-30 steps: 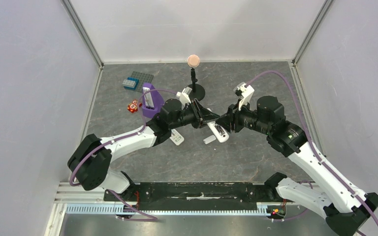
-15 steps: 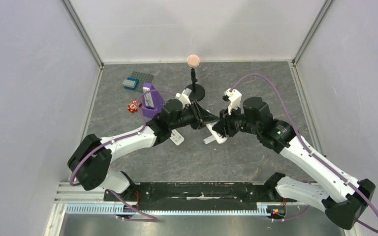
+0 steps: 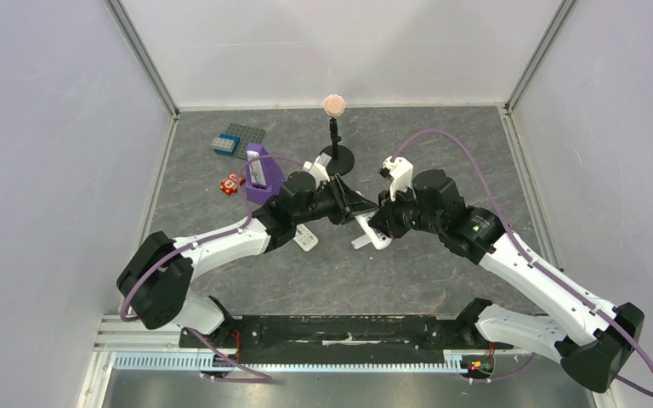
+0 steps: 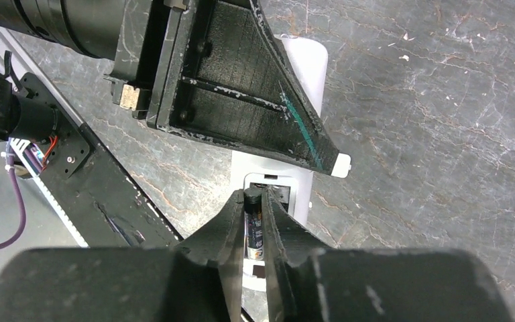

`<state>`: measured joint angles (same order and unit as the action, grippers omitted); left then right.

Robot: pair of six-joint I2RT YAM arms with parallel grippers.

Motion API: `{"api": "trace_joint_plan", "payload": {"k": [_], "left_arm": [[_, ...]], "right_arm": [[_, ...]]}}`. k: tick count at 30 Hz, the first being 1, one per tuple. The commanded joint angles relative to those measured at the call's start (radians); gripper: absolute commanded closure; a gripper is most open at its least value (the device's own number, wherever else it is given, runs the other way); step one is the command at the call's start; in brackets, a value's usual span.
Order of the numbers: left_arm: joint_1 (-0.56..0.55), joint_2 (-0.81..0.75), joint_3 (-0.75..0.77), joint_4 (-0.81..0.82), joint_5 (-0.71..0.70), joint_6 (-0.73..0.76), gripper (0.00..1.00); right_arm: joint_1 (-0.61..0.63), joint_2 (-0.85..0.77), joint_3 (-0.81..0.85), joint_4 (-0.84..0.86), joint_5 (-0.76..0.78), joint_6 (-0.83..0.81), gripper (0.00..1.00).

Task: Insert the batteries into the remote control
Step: Load the battery into the remote control.

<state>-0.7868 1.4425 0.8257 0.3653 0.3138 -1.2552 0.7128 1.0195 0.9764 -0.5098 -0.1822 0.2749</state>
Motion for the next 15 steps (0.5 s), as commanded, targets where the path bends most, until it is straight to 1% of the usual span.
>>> {"api": "trace_joint_plan", "payload": {"k": [1,3,6,15], "left_arm": [[0.0,-0.029,0.05,0.043,0.004,0.038,0.98],[0.0,-0.031,0.047,0.039,0.002,0.046,0.98],[-0.001,-0.032,0.044,0.033,0.0,0.068,0.98],[0.0,-0.052,0.021,0.037,-0.014,0.124,0.98]], "right_arm": [[0.007,0.014,-0.008,-0.003,0.037,-0.019,0.9],[0.007,0.012,-0.003,-0.004,0.049,-0.01,0.96],[0.006,0.007,0.012,-0.011,0.051,0.002,1.0],[0.007,0.014,0.071,-0.061,0.036,0.026,1.0]]}}
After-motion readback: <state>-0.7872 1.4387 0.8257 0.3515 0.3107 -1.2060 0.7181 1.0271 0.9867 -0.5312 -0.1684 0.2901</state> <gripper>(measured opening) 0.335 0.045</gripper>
